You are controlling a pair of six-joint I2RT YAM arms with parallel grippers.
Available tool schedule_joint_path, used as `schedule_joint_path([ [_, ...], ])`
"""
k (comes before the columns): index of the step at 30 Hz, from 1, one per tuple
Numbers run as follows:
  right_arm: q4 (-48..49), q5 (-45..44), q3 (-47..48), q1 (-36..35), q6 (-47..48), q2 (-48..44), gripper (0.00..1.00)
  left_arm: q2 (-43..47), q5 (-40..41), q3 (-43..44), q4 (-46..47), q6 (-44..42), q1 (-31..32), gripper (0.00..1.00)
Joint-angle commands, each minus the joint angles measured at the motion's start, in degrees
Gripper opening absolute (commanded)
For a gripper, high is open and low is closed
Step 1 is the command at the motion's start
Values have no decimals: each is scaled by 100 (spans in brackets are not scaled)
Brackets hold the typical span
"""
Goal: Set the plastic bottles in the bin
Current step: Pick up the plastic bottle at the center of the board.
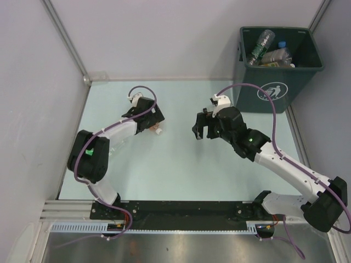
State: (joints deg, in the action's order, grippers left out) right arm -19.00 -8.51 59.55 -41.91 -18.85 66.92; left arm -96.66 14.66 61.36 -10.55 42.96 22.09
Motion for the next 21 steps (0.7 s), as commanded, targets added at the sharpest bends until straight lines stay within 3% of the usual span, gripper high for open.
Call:
schedule_joint_path([
  [1,2,-195,-75,-10,-84,-144,98,-291,37,341,-53,248,-108,100],
  [7,28,-195,-172,-10,-171,-161,98,-599,160,516,-88,178,-126,100],
  [11,2,-177,-207,-10,-242,-214,98,-758,327,561,-53,29,-134,72],
  [17,-16,-300,-277,-10,-338,-346,98,-731,406,517,-70,-183,-134,63],
  [21,2,-291,-312,-10,-426,-390,98,-679,337,473,-106,-297,-134,46],
])
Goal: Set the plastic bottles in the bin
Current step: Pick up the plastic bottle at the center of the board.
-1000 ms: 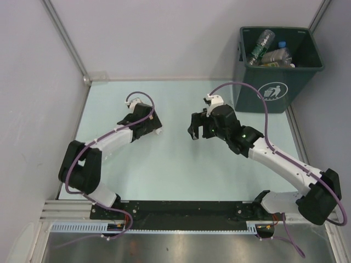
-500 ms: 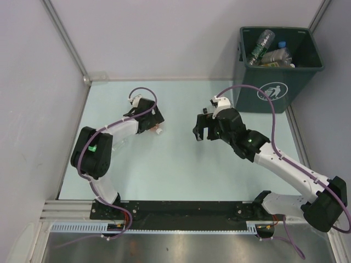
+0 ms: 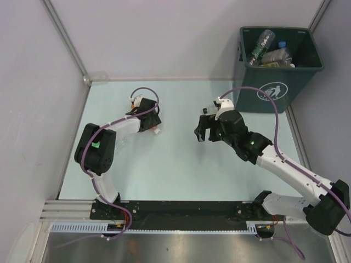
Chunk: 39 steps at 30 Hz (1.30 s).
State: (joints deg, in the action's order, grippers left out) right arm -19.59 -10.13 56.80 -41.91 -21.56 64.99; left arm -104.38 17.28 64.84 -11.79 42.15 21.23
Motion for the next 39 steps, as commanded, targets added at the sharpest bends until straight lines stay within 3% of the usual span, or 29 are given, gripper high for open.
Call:
schedule_joint_path([
  [1,52,-130,-46,-10,-173,-197,98,215,57,56,36,-242,-49,42],
  [5,52,-112,-72,-19,-234,-294,98,698,-206,-85,-103,-514,65,34],
  [12,149,282,-63,-1,-287,-592,100,2103,-1111,-138,-850,-1920,952,35],
  [16,201,564,-72,25,-357,-856,100,2842,-2681,-278,-957,-2334,1128,38],
  [23,561,1477,-72,306,-489,-1305,100,4152,-4502,-498,-667,-2913,1242,43],
  [32,1897,3366,-63,429,-796,-1095,100,4944,-5427,-823,-456,-3055,1331,46],
  [39,2601,3650,-72,281,-964,-620,100,5374,-5999,-1069,-148,-3055,1401,46],
])
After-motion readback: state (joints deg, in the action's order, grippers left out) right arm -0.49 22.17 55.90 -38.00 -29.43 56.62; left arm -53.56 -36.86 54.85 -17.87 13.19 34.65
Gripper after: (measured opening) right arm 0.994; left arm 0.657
